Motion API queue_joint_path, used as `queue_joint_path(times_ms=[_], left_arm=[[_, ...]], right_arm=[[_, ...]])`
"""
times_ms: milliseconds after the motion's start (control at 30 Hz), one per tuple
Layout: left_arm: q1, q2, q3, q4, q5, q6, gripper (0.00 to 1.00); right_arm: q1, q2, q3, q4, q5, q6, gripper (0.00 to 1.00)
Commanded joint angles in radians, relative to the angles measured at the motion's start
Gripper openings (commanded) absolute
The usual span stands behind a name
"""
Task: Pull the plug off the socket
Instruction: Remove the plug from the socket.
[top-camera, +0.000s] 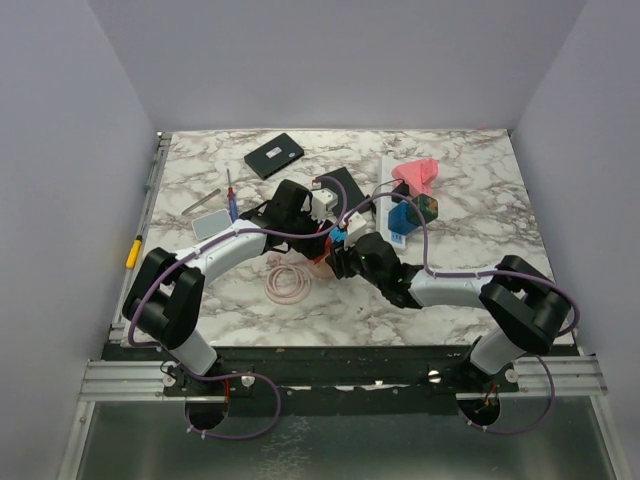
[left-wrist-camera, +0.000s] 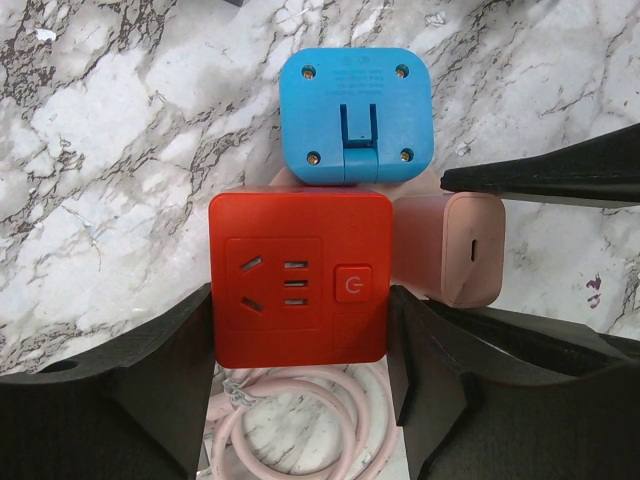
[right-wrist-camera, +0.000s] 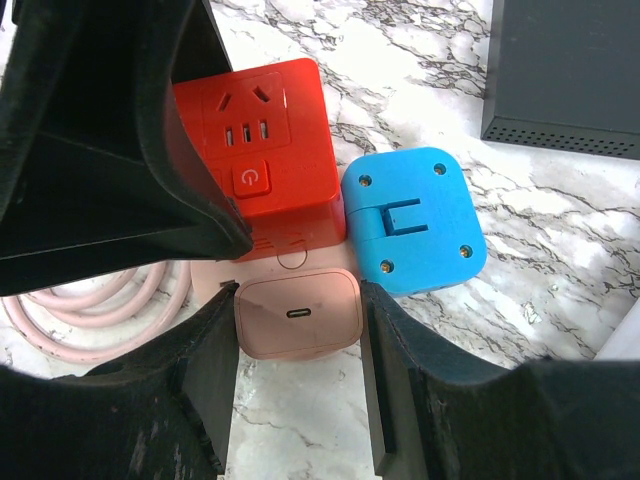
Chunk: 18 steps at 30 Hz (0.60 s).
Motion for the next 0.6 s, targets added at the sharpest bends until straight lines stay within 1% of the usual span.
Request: queue_joint_path(times_ms=[0, 267, 567], left_arm=[[0.030, 0.069, -0.034, -0.088, -0.210, 0.009, 0.14], [0.030, 0.079, -0.033, -0.089, -0.213, 0.010, 0.13], [0.031, 0.082, -0.033, -0.091, -0.215, 0.013, 0.13]], right_arm=[[0.001, -0.019, 0.001, -0.038, 0.025, 0.013, 0.01], [0.045, -0.008, 0.008, -0.039, 0.124, -0.049, 0.01], [0.156, 0.052, 0.048, -0.041, 0.268, -0.136, 0.01]])
